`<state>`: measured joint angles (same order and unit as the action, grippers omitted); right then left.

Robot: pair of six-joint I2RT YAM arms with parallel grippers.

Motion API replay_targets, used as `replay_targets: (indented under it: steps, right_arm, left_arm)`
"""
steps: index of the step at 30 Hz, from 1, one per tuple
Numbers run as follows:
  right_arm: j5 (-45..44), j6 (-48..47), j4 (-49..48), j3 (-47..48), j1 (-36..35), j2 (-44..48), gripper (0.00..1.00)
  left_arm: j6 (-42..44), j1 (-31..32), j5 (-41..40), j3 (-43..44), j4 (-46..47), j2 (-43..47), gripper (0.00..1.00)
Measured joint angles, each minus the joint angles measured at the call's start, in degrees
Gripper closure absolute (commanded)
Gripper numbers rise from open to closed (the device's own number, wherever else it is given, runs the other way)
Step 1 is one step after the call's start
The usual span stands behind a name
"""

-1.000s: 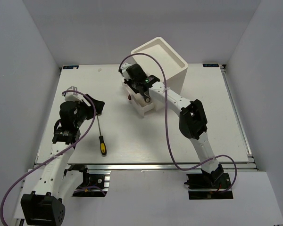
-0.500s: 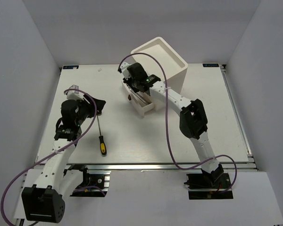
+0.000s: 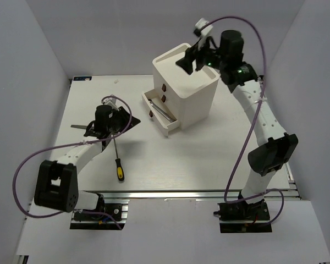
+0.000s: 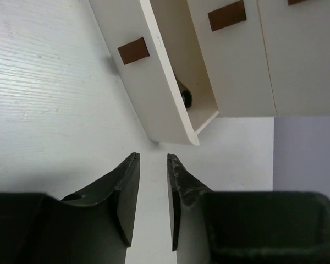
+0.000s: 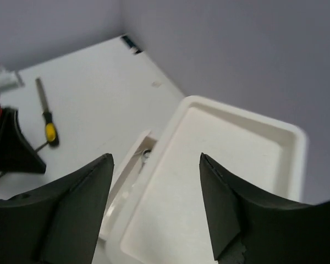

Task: Sort the tools into containers

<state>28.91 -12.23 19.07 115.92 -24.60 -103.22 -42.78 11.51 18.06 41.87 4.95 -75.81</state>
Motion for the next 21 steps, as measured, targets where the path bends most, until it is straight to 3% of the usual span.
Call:
replay_targets:
  steps: [2,5,16,19,21]
  right_arm:
    - [-0.5,1.6,-2.3,1.5,3.2,0.1,0.27]
    - [-2.4,3.5,-3.6,1.6,6.6,-0.9,0.27]
    - [-9.5,3.9,-2.9,1.6,14.4,-14.0,0.29]
    - [-10.2,2.9,-2.5,1.5,14.3,-14.9,0.42]
    - [-10.0,1.9,-2.7,1.5,14.3,-14.9,0.66]
  left_arm:
    - [-0.1,0.9,-0.2,1.8,0.4,-3.3,0.54]
    - [0.0,1.8,-0.7,4.1,0.8,-7.8,0.50]
    - [1.4,4.2,-2.5,13.9,0.0,-22.6,0.51]
    - [1.5,4.9,-2.6,16.3,-0.2,-26.2,0.53]
    - [1.5,5.4,-2.5,17.5,-0.2,-28.5,0.54]
